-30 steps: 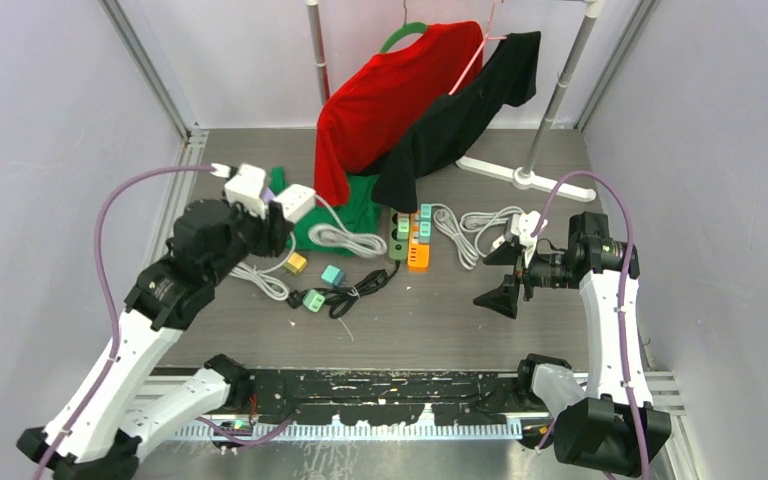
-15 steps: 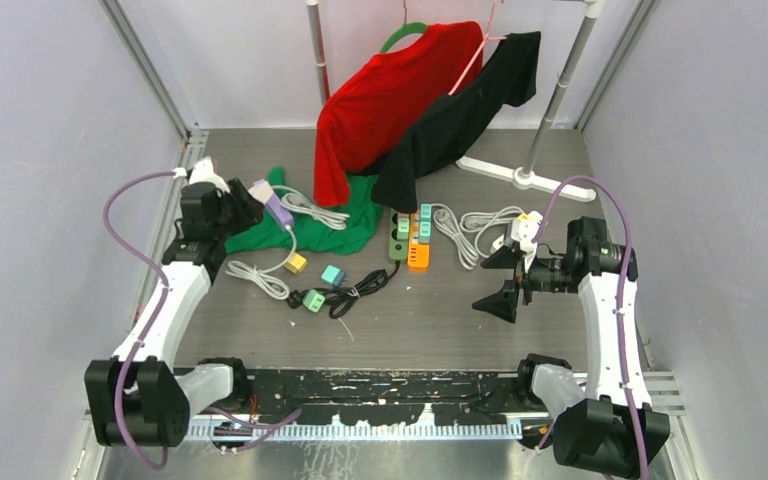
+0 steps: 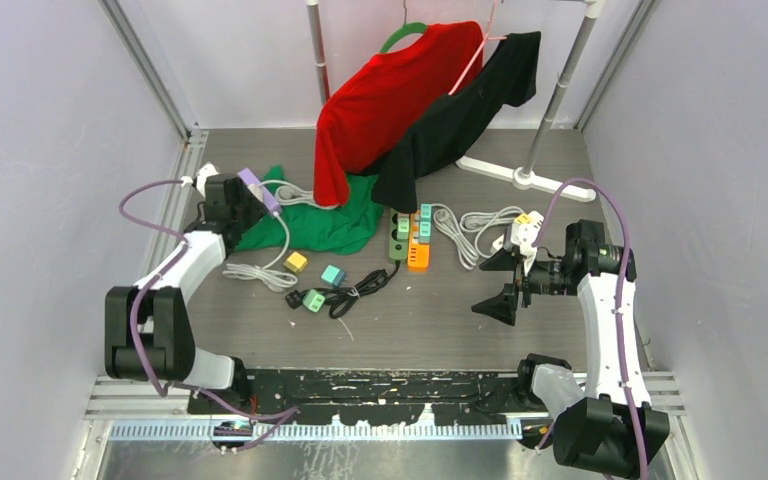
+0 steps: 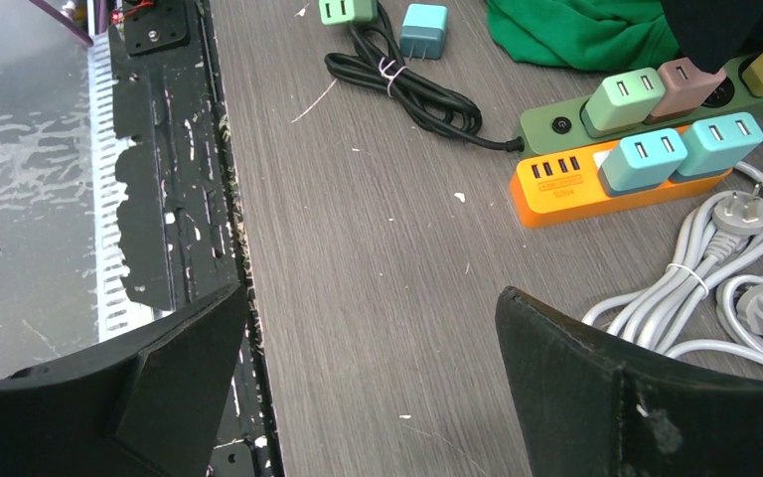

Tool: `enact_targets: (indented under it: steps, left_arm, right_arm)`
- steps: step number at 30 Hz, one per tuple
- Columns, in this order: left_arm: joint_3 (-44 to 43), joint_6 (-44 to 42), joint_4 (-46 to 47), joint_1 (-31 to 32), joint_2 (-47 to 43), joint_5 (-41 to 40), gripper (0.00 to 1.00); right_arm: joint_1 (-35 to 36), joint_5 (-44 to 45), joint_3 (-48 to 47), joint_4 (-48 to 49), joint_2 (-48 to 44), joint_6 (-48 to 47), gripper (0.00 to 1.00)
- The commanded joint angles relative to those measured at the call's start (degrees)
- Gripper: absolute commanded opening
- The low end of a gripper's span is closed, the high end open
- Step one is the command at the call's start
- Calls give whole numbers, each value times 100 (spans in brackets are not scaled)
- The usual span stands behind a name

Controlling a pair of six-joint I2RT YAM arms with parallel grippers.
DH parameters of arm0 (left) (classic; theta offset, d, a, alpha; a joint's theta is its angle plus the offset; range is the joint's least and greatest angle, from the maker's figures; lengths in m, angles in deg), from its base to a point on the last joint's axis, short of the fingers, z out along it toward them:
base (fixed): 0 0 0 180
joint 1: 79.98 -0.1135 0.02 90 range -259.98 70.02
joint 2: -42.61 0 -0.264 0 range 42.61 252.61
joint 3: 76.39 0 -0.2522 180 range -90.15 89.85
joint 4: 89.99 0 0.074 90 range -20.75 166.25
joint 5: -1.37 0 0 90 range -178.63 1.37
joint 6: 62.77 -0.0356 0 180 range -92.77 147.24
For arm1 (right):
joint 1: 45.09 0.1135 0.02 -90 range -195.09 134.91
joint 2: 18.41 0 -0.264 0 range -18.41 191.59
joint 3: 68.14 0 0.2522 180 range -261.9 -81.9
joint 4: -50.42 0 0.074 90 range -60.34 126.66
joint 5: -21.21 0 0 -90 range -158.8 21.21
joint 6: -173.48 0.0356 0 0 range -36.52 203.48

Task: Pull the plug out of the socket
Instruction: Place the socket at the center of the board.

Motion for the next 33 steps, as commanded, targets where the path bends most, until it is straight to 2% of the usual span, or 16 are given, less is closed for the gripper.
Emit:
enact_targets:
  steps: [1, 9, 13, 16, 18, 19, 24, 28, 30, 33]
  left_arm:
    - [-197, 194, -1321, -73, 543, -453, 19]
    - [166, 223, -1151, -72, 47, -394, 52]
    - [137, 264, -1294, -73, -110, -184, 59]
    - [111, 335, -1539, -73, -343, -86, 72]
    - [97, 344, -1692, -73, -572, -43, 92]
    - [100, 338, -1778, -73, -734, -15, 97]
    - [77, 260, -2086, -70, -1612, 230, 100]
    - [39, -13, -2147, -73, -2408, 930, 100]
    - [-14, -353, -2100, -73, -2735, 1519, 100]
    - [14, -1050, -1711, -73, -3162, 2937, 100]
  right_arm:
    - [-18, -239, -15, -67, -108, -174, 100]
    - [-17, -268, 48, -56, -170, -227, 100]
    - [-17, -256, 95, -15, -236, -235, 100]
    - [-17, -243, 146, 43, -306, -237, 100]
    - [-22, -230, 174, 80, -341, -234, 100]
    - [-22, -223, 186, 93, -354, -234, 100]
    - [-114, -200, 208, 178, -436, -143, 100]
    - [-273, -232, 234, 307, -523, 46, 100]
    - [-381, -238, 270, 404, -579, 145, 100]
    - [-595, -302, 319, 639, -609, 398, 100]
